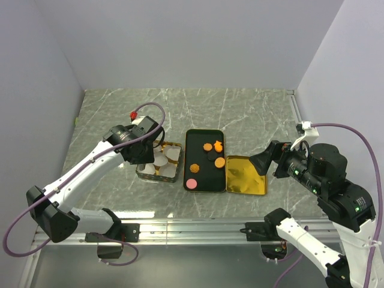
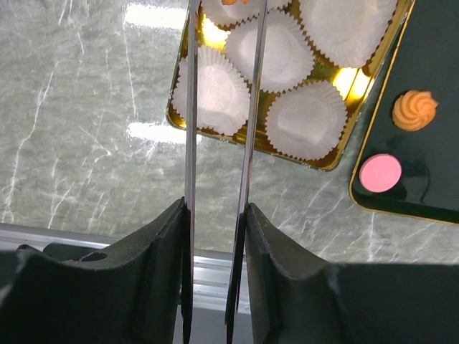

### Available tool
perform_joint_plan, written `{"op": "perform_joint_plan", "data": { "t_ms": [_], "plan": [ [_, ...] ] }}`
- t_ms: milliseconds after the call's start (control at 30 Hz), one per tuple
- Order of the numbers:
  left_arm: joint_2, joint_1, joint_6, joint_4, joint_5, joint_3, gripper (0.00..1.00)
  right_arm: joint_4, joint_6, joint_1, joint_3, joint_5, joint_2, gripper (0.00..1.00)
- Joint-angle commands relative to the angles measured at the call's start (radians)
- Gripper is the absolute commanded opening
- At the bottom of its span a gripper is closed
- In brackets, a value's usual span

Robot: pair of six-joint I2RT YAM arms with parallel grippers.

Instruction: Pack the cookies

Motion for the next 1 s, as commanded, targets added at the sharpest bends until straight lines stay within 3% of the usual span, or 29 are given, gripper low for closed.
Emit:
{"op": "perform_joint_plan", "data": {
  "t_ms": [0, 300, 500, 733, 967],
  "plan": [
    [-0.005, 0.009, 0.012, 0.04, -0.021, 0.01, 0.4, 0.033, -0.008, 0.008, 0.001, 0.013, -0.008, 1.0],
    [0.007, 0.014, 0.023, 0.036, -0.021, 0.037, 0.5, 0.033, -0.008, 0.006, -0.002, 0.016, -0.009, 1.0],
    [0.019, 0.014, 0.021, 0.014, -0.018, 0.096, 0.48, 0.03, -0.012, 0.011, 0.004, 0.016, -0.009, 1.0],
    [0.068, 0.003, 0.052, -0.016, -0.013, 0.267, 0.44, 0.03, -0.014, 0.021, 0.007, 0.016, -0.005, 1.0],
    [0.166, -0.11, 0.052, -0.019, -0.02, 0.363, 0.45, 0.023, -0.02, 0.026, 0.016, 0.042, -0.005, 1.0]
  ]
}}
